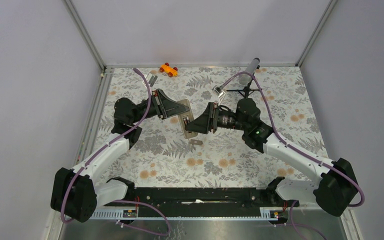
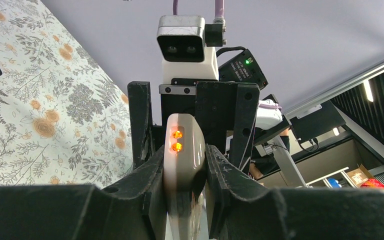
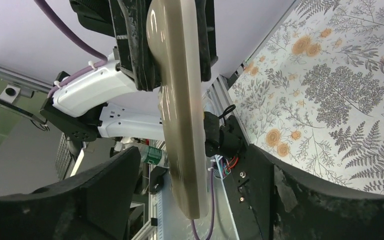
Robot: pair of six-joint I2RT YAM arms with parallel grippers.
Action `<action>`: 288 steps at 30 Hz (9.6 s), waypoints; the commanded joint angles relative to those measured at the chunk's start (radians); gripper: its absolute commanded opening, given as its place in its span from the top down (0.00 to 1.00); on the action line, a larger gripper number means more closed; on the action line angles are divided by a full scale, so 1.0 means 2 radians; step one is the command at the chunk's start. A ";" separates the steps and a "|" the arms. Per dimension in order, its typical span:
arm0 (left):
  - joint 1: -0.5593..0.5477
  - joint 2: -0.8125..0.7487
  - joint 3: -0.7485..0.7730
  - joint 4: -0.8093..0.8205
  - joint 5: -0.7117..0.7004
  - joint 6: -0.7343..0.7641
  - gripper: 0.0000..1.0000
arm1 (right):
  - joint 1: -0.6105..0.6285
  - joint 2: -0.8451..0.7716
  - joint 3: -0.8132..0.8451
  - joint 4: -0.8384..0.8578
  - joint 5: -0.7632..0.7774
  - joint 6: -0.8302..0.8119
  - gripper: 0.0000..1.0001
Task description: Load the batteries into the remote control
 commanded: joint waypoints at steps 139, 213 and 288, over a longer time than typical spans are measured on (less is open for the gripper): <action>0.269 -0.092 -0.009 -0.503 -0.183 0.225 1.00 | 0.038 0.406 0.297 -0.475 0.330 -0.578 0.65; 0.269 -0.146 -0.053 -0.497 -0.160 0.206 1.00 | -0.117 0.109 -0.239 0.283 -0.023 0.161 0.96; 0.234 -0.152 -0.056 -0.479 -0.185 0.184 1.00 | -0.352 0.197 -0.389 0.341 -0.111 0.049 0.64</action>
